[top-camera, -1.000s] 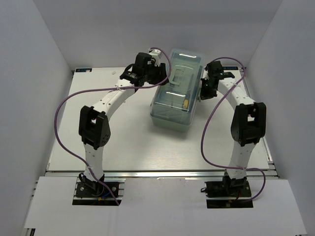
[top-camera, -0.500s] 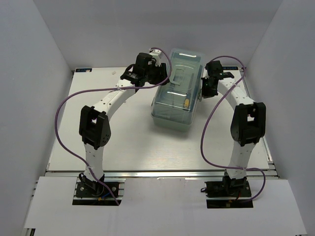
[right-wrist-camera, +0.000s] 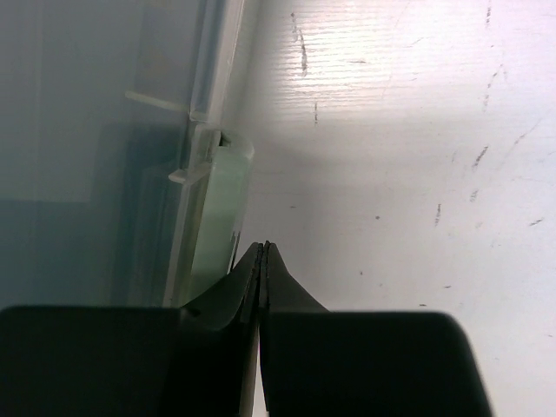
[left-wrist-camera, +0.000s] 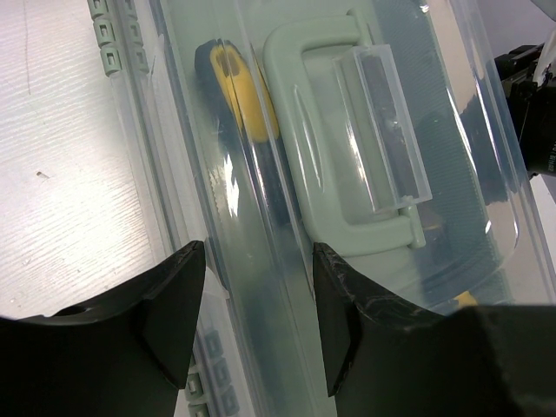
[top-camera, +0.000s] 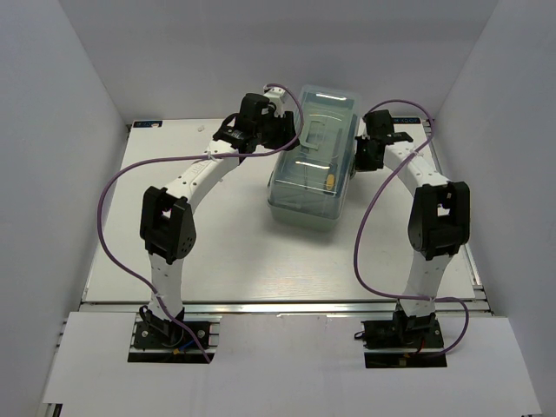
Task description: Sort the tools into containers
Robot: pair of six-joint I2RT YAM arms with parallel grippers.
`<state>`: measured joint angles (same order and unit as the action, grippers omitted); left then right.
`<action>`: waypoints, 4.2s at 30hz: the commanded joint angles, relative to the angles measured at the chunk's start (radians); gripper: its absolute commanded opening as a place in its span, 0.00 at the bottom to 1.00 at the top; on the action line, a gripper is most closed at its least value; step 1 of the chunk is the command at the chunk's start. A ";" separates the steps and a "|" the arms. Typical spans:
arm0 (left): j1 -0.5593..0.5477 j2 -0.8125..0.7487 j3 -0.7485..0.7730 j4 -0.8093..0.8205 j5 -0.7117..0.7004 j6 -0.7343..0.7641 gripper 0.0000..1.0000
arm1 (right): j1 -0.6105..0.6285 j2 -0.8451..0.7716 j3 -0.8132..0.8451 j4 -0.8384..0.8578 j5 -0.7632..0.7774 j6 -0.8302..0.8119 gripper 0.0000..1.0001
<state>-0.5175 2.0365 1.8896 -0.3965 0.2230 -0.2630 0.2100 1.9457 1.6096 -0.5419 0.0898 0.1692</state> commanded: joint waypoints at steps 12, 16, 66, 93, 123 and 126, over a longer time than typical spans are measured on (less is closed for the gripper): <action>-0.139 0.083 -0.078 -0.084 0.168 -0.022 0.61 | 0.078 -0.151 -0.111 0.310 -0.329 0.058 0.00; -0.139 0.085 -0.072 -0.085 0.168 -0.021 0.61 | 0.019 -0.142 -0.143 0.316 -0.395 0.099 0.00; -0.139 0.117 0.026 -0.153 0.153 -0.036 0.61 | -0.261 0.033 -0.257 0.765 -1.175 0.207 0.00; -0.139 0.128 0.020 -0.136 0.168 -0.036 0.61 | -0.104 -0.145 -0.119 0.309 -0.696 -0.316 0.00; -0.141 0.088 -0.040 -0.116 0.157 -0.038 0.60 | -0.122 -0.225 -0.195 0.451 -0.861 -0.203 0.00; -0.139 0.090 -0.040 -0.114 0.153 -0.039 0.60 | -0.139 -0.231 -0.201 0.523 -0.949 -0.121 0.00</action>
<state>-0.5537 2.0659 1.9125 -0.3679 0.1982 -0.2970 0.0246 1.7706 1.4078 -0.2016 -0.5564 -0.0948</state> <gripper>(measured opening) 0.611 0.004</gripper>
